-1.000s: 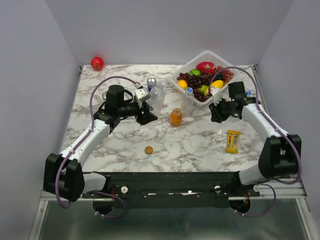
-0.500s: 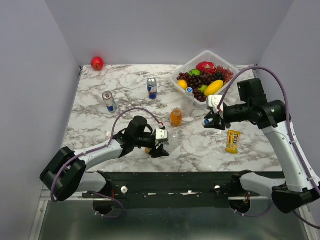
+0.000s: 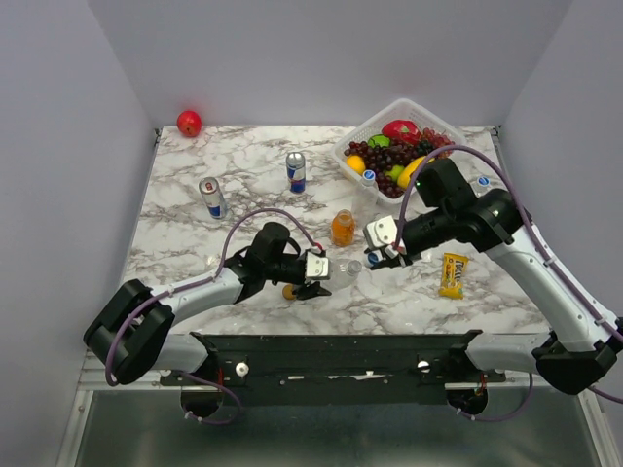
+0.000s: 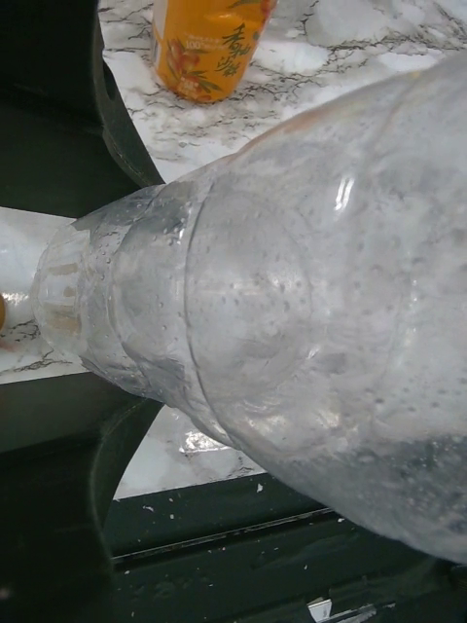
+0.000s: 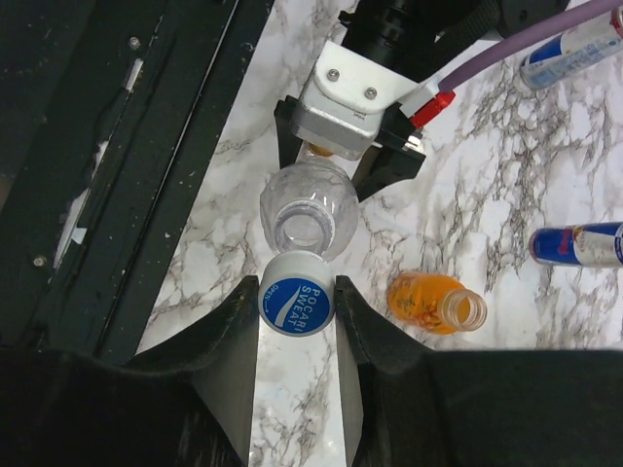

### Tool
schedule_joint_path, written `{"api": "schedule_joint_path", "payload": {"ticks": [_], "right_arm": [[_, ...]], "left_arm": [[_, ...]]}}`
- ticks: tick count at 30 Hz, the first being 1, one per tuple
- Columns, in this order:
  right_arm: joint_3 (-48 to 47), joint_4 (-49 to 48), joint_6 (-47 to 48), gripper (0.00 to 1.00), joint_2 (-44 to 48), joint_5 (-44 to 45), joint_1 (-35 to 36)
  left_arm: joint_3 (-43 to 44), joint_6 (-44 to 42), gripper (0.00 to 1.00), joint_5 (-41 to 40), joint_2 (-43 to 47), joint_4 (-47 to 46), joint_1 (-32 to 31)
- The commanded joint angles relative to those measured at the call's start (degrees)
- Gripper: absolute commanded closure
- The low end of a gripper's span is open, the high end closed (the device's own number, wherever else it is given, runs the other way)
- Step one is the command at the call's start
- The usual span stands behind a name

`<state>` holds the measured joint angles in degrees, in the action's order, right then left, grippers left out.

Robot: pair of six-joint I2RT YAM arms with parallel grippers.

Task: Screw on the bottle caps

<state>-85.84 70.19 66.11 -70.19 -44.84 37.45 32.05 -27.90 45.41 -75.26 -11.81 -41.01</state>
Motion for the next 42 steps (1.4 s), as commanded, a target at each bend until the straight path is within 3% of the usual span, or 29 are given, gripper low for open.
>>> {"api": "schedule_joint_path", "payload": {"ticks": [1, 21, 42], "right_arm": [[-0.99, -0.23, 2.1, 0.61, -1.0, 4.14, 2.97], [2.52, -5.33, -0.8, 0.61, -2.32, 13.81, 10.8], [3.4, -1.2, 2.45, 0.61, -3.02, 11.35, 12.03]], "left_arm": [[1.61, -3.74, 1.0, -0.41, 0.55, 0.83, -0.29], [2.14, -4.44, 1.0, -0.23, 3.63, 2.67, -0.82], [5.39, -2.86, 1.0, 0.38, 2.4, 3.55, -1.26]]}}
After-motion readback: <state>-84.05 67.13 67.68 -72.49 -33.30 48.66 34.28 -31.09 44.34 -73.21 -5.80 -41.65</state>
